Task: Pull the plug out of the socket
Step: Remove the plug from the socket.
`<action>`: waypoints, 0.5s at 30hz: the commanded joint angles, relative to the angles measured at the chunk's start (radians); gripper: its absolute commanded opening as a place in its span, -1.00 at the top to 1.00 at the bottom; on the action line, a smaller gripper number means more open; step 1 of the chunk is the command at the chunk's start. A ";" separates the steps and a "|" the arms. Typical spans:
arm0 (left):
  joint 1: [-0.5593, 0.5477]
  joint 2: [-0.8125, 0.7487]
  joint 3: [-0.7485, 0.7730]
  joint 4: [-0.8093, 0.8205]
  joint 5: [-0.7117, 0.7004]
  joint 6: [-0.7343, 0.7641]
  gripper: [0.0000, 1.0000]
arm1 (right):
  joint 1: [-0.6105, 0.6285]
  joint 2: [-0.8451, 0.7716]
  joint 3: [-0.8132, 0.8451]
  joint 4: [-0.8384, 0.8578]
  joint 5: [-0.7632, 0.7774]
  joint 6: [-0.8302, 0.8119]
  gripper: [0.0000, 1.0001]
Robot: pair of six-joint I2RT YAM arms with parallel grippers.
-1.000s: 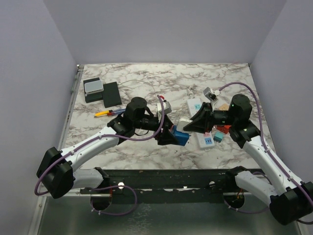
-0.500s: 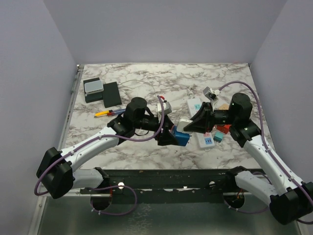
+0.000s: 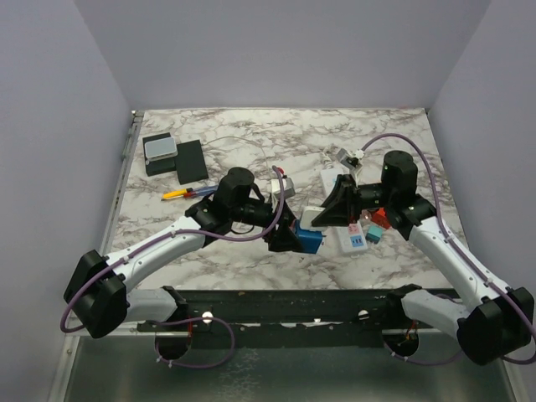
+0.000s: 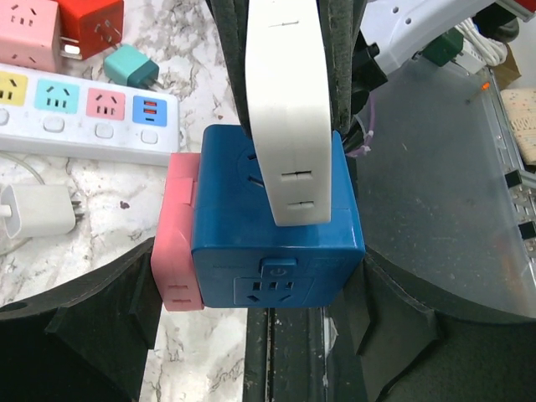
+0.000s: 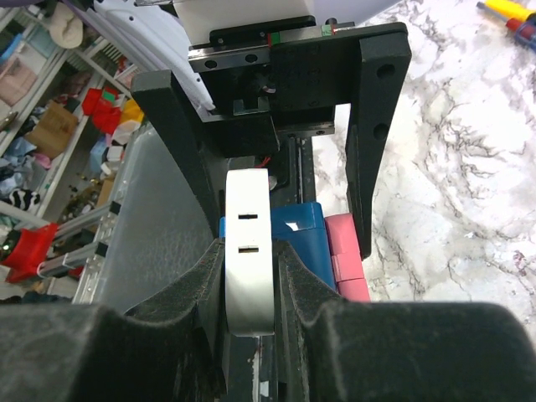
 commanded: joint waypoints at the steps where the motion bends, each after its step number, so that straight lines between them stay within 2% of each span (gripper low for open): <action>1: -0.020 0.008 -0.018 -0.073 0.067 0.022 1.00 | -0.001 0.020 0.059 0.034 -0.033 -0.040 0.99; 10: -0.001 0.022 -0.016 -0.080 -0.001 0.022 1.00 | -0.001 -0.035 0.124 -0.076 -0.022 -0.079 0.99; 15: 0.021 0.037 -0.015 -0.056 0.016 0.002 1.00 | 0.001 -0.085 0.126 -0.101 -0.013 -0.074 0.99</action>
